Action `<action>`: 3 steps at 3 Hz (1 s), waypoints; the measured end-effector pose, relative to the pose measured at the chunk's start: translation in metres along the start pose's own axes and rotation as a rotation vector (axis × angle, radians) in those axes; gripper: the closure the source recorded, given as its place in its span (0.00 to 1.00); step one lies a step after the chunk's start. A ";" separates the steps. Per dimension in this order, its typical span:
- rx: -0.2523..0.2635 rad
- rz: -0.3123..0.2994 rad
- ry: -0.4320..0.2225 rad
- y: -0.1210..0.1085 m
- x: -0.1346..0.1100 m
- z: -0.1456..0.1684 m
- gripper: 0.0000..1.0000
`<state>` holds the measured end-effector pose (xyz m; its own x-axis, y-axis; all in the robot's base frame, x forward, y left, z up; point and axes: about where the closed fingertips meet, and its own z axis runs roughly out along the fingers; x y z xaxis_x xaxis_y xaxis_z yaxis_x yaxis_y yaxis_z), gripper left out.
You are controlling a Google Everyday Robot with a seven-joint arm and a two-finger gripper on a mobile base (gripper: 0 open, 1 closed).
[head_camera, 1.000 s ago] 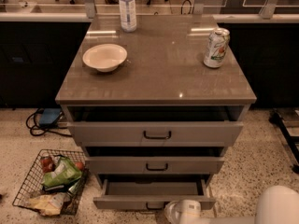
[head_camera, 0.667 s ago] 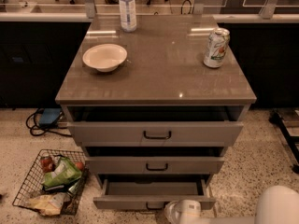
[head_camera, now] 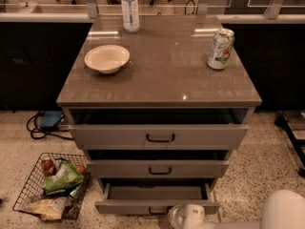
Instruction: Close bottom drawer
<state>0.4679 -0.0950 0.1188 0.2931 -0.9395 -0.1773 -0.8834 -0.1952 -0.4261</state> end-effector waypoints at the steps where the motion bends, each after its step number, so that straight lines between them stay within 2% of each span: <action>1: 0.000 0.000 0.000 0.000 0.000 0.000 0.85; 2: 0.000 0.000 0.000 0.000 0.000 0.000 0.61; 3: 0.000 0.000 0.000 0.000 0.000 0.000 0.29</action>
Offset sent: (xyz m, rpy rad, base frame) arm 0.0000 0.0000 0.0000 0.0000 0.0000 0.0000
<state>0.4678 -0.0949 0.1187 0.2931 -0.9395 -0.1775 -0.8834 -0.1952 -0.4260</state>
